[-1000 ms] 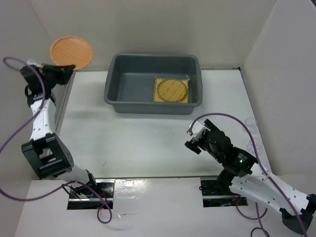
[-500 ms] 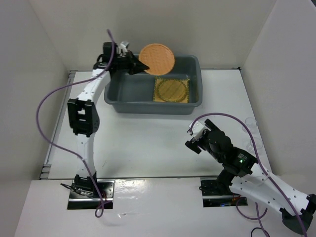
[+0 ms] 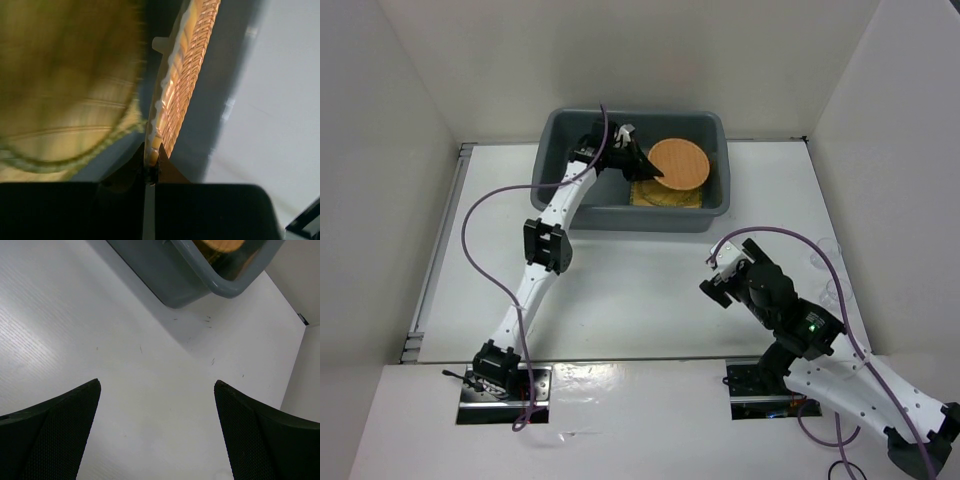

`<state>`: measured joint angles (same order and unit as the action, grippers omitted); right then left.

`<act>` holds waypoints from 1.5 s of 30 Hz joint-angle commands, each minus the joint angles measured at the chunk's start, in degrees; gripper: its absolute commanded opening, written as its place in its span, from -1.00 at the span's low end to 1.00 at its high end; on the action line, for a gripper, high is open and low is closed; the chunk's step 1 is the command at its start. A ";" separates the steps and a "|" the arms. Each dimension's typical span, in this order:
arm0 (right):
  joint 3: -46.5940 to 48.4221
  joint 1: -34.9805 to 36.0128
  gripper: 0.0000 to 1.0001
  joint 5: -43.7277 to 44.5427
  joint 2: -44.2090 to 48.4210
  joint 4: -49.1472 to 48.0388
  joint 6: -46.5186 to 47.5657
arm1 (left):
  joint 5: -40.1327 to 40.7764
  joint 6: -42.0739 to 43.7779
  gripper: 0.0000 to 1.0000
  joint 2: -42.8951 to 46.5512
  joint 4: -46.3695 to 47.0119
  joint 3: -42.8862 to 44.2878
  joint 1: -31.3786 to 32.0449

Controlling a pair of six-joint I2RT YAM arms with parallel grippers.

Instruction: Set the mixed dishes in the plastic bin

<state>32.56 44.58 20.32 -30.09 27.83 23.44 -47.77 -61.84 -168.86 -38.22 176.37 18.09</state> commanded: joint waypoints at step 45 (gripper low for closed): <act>16.99 -34.66 0.97 5.54 -20.15 8.37 9.12 | 60.15 26.16 0.98 51.06 -36.06 -23.16 -1.22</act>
<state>43.79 19.11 26.04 -46.33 32.82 24.91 -1.98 -38.81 -121.62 -70.13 160.13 14.26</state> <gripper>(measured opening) 0.983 0.990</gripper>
